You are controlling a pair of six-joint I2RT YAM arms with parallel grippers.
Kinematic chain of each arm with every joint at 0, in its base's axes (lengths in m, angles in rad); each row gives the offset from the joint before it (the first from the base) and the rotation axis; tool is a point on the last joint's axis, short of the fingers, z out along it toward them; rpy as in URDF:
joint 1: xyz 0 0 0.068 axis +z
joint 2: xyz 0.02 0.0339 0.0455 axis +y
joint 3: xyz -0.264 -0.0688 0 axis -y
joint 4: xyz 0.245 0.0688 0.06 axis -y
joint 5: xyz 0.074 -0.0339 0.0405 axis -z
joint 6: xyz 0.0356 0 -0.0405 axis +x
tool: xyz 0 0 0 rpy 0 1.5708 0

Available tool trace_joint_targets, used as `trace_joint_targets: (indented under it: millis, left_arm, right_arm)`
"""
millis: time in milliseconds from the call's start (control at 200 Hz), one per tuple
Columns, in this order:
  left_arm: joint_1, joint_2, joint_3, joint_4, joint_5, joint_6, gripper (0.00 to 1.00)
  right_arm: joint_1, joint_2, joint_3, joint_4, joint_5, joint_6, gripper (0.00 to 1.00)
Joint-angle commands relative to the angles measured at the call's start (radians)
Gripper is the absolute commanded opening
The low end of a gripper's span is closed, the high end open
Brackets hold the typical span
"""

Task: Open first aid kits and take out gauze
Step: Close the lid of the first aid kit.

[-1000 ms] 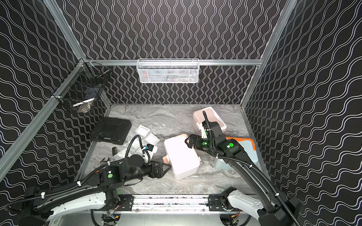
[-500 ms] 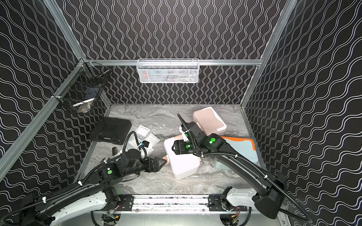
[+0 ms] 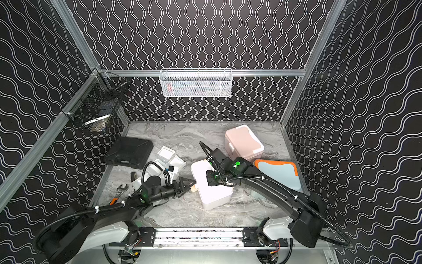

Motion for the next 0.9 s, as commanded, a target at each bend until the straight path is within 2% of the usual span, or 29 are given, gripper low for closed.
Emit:
trace_joint_targets:
  millis: [0,160,355,686,896]
  left_arm:
    - [0.000,0.065,-0.007,0.350,0.025,-0.095,0.99]
    - [-0.014,0.141,-0.011,0.465,0.019,-0.126,0.99]
    - [-0.035,0.175,-0.021,0.487,-0.005,-0.125,0.99]
    - [-0.087,0.174,-0.026,0.453,-0.057,-0.108,0.99]
    - [-0.095,0.132,-0.043,0.476,-0.063,-0.145,0.99]
  right_arm:
    - [0.005,0.007,-0.018,-0.019,-0.013,0.019,0.28]
    - [0.007,0.008,-0.022,-0.008,-0.020,0.023,0.28]
    - [0.010,0.010,-0.020,-0.006,-0.024,0.025,0.28]
    - [0.015,0.011,-0.017,-0.005,-0.024,0.029,0.28]
    - [0.018,0.011,-0.022,-0.007,-0.021,0.033,0.28]
